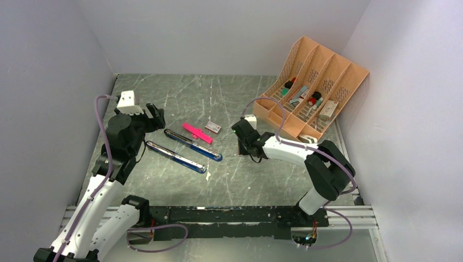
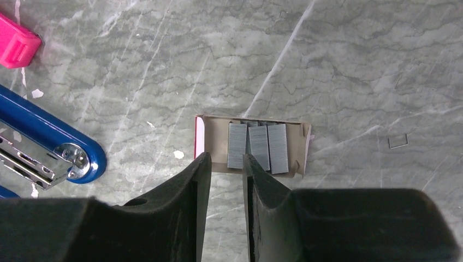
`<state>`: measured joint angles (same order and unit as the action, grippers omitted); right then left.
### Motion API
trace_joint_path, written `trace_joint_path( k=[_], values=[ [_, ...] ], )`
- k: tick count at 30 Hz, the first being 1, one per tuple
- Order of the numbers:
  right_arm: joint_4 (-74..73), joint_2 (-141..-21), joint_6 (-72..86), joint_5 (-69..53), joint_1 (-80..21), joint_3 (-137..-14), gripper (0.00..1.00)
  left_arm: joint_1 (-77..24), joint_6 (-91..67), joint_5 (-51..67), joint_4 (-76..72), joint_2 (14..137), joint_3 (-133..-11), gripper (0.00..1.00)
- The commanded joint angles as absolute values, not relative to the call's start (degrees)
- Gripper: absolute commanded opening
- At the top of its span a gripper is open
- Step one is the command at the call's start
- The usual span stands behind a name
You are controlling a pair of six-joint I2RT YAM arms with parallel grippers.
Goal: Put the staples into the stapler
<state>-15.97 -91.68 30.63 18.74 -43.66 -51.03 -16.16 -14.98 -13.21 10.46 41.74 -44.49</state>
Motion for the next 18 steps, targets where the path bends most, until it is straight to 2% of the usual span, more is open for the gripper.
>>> trace_joint_path(
  k=[1, 18],
  values=[
    [-17.20, -92.52, 30.71, 20.25, -43.77, -52.62, 0.31, -15.47, -14.60, -11.95, 9.14, 41.74, -44.60, 0.80],
    [-17.67, -95.00, 30.30, 19.45, -43.77, -53.57, 0.30, -15.47, -14.59, -11.87, 9.15, 41.74, -44.58, 0.80]
  ],
)
